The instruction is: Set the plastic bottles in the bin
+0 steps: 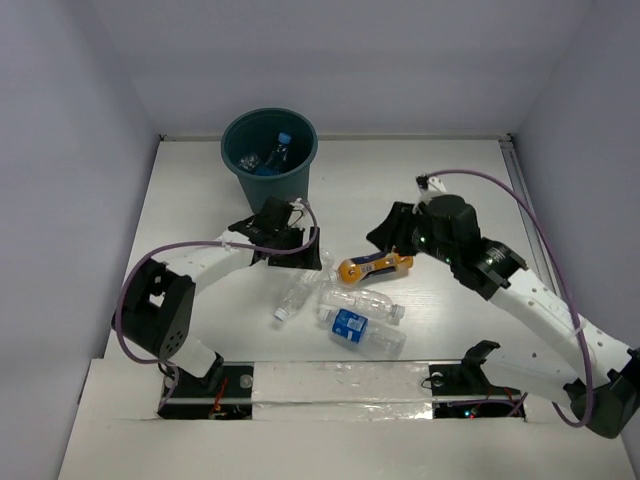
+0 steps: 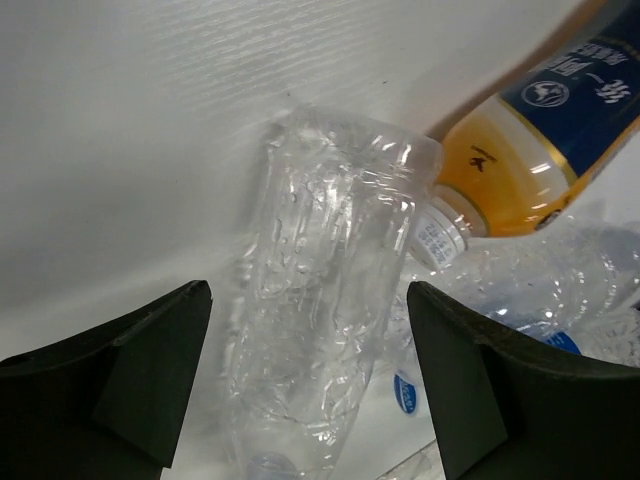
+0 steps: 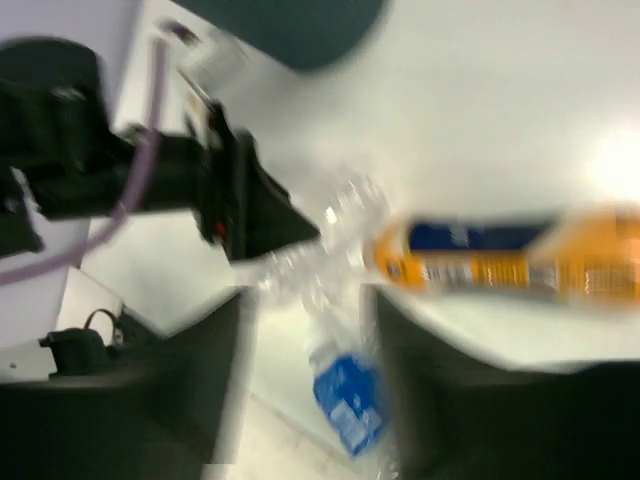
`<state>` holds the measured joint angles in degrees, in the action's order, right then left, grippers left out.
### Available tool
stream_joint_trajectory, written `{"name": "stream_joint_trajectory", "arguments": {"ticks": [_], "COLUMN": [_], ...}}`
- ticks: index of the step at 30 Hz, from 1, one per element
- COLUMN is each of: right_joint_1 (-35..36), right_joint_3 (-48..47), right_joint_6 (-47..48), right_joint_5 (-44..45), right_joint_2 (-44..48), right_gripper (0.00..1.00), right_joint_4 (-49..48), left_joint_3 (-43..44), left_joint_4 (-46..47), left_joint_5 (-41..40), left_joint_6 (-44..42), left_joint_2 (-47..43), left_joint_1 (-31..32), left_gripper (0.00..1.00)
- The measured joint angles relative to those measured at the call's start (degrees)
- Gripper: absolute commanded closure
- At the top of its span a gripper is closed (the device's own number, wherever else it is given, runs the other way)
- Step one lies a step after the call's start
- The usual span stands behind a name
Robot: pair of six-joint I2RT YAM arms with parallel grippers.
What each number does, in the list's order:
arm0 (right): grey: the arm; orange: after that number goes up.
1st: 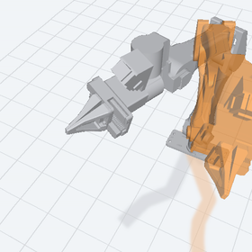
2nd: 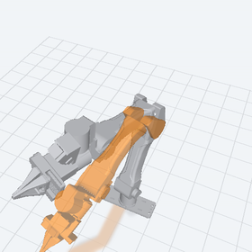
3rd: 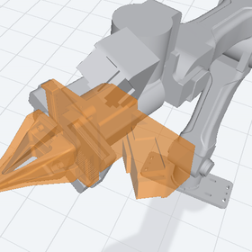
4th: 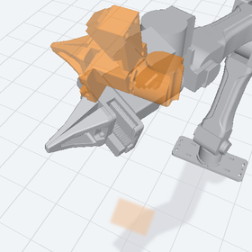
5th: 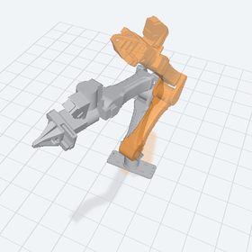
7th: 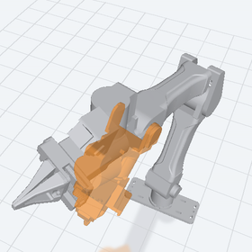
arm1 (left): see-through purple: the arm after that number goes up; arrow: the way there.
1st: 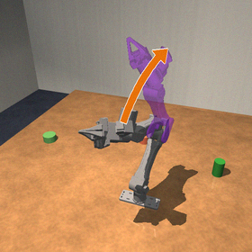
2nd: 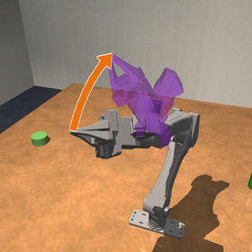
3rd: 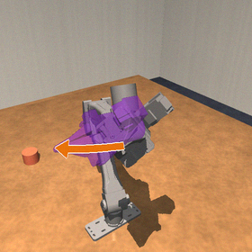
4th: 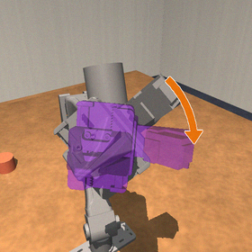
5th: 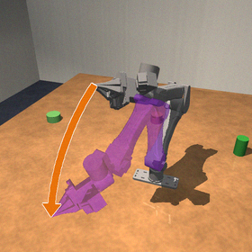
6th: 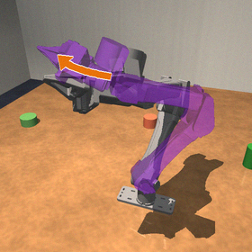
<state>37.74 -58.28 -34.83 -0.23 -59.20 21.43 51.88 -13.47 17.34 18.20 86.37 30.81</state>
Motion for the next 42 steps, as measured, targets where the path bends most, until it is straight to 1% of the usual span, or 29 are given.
{"name": "stream_joint_trajectory", "arguments": {"ticks": [1,2,4,5,6,10,14,19,23,26,30,34,36,38,41,42], "right_joint_1": [0.0,0.2,0.2,0.2,0.2,0.0,-1.5,-6.8,-11.8,-13.8,-14.1,-14.1,-14.1,-14.1,-14.1,-14.1], "right_joint_3": [1.9,3.6,5.2,5.9,6.6,10.1,10.9,10.8,9.4,7.9,4.3,1.5,1.4,1.3,1.0,1.0], "right_joint_6": [-0.6,-1.2,-3.1,-4.7,-6.5,-15.1,-21.4,-24.7,-24.9,-25.0,-25.0,-25.5,-26.0,-26.5,-26.6,-26.6], "right_joint_5": [0.3,0.9,2.8,3.8,5.0,9.2,11.4,12.0,11.6,10.7,8.3,5.5,4.3,3.2,2.3,2.3], "right_joint_2": [1.4,2.6,3.9,4.3,4.6,3.7,-2.5,-12.3,-18.4,-22.1,-27.9,-33.5,-35.0,-36.0,-36.8,-36.8], "right_gripper": [0.18,0.08,0.01,0.0,0.0,0.0,0.0,0.0,0.0,0.0,0.0,0.02,0.02,0.02,0.12,0.21], "right_joint_4": [2.3,4.7,8.0,9.0,9.7,10.7,10.1,7.8,6.4,5.2,3.9,1.9,1.2,0.9,0.6,0.5], "left_joint_3": [0.1,0.2,0.3,0.3,0.3,0.2,-1.1,-3.6,-1.9,4.4,19.4,37.0,44.7,50.4,55.0,55.6], "left_joint_4": [0.2,0.3,0.7,0.8,0.8,1.2,1.8,-0.9,-4.6,-8.7,-12.2,-13.6,-12.9,-11.7,-9.5,-8.6], "left_joint_5": [-0.2,-0.3,-0.5,-0.9,-1.2,-2.6,-4.6,-7.8,-9.2,-10.3,-13.2,-16.5,-17.3,-17.7,-18.2,-18.4], "left_joint_6": [-0.1,-0.2,-0.2,-0.3,-0.3,-0.2,0.0,0.2,0.6,0.8,0.7,-0.5,-0.9,-1.0,-0.2,0.2], "left_joint_2": [0.9,2.0,4.0,4.9,5.7,6.5,4.7,-3.2,-12.4,-17.1,-17.8,-14.5,-11.4,-8.1,-2.9,-1.1], "left_joint_1": [0.0,0.1,0.3,0.3,0.3,0.4,0.4,0.4,0.3,0.3,0.4,-1.2,-3.8,-7.1,-12.3,-13.8], "left_gripper": [0.25,0.27,0.31,0.33,0.39,0.51,0.6,0.62,0.62,0.62,0.62,0.63,0.63,0.63,0.63,0.63]}}
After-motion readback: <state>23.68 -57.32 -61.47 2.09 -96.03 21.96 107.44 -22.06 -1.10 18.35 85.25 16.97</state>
